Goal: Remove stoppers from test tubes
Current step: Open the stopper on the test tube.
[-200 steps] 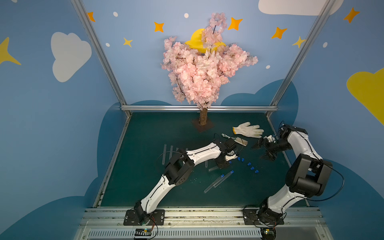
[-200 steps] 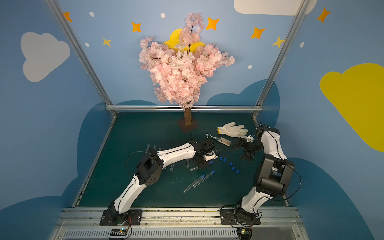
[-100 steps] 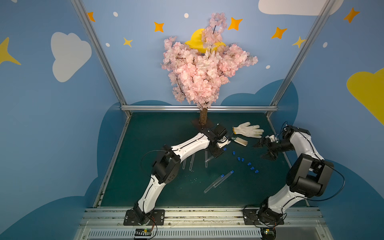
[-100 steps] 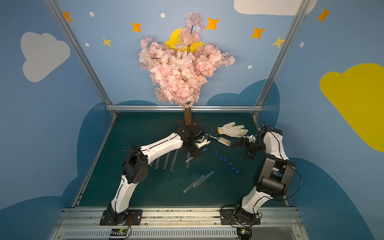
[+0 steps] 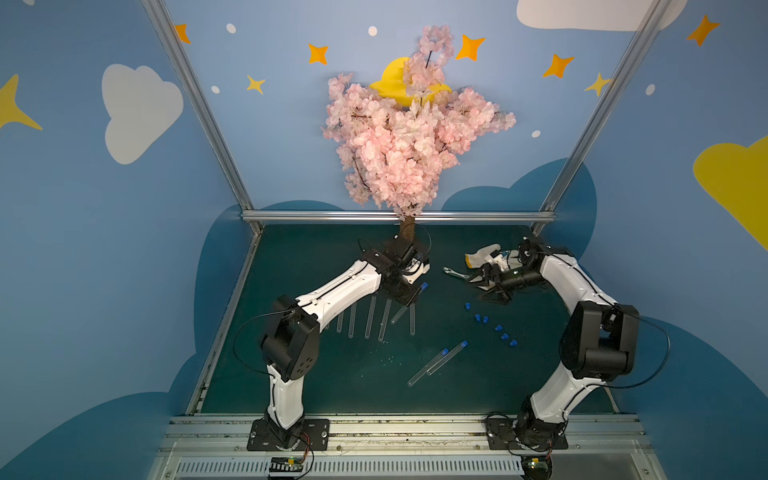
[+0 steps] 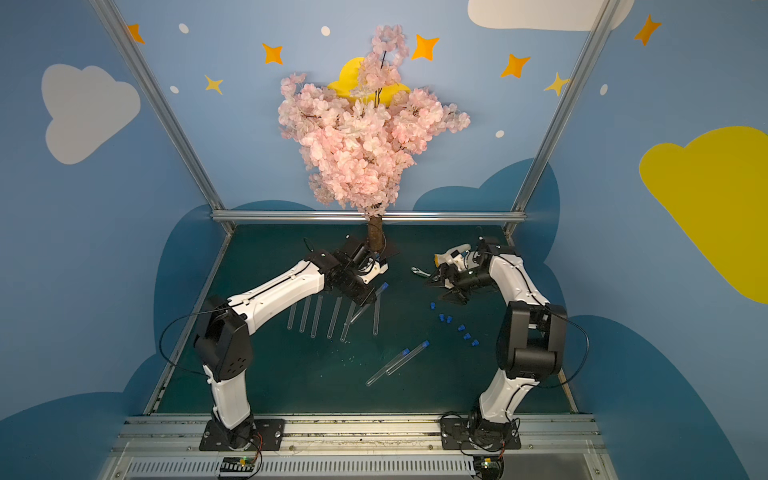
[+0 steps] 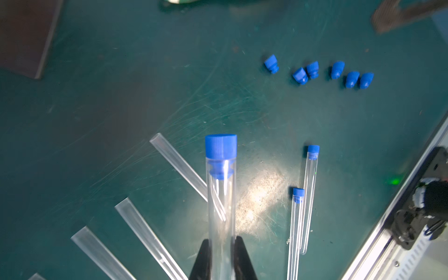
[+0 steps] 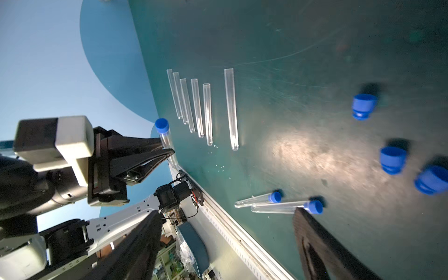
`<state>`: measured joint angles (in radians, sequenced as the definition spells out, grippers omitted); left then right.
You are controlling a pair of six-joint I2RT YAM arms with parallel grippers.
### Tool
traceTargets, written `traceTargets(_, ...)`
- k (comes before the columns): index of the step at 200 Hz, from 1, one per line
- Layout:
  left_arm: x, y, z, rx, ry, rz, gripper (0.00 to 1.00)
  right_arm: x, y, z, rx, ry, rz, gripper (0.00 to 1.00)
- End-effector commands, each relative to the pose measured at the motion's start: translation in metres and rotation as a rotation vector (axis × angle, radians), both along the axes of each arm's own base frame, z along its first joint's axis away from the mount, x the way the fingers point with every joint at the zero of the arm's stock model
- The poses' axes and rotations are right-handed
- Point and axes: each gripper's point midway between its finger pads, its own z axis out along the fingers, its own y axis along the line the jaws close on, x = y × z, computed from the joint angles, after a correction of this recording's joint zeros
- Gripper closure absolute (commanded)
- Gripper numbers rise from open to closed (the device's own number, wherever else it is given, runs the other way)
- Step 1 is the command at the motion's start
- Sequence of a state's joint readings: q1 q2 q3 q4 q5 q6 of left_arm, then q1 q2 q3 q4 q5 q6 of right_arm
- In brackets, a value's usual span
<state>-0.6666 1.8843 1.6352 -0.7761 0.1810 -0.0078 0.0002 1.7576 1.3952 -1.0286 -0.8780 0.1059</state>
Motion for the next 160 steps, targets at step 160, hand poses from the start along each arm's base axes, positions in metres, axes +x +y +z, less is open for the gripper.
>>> traceTargets(160, -0.019, -0.003, 0.028, -0.164, 0.040, 0.003, 0.92, 0.003, 0.130, 0.017, 0.245, -0.052, 0.278, 0.42)
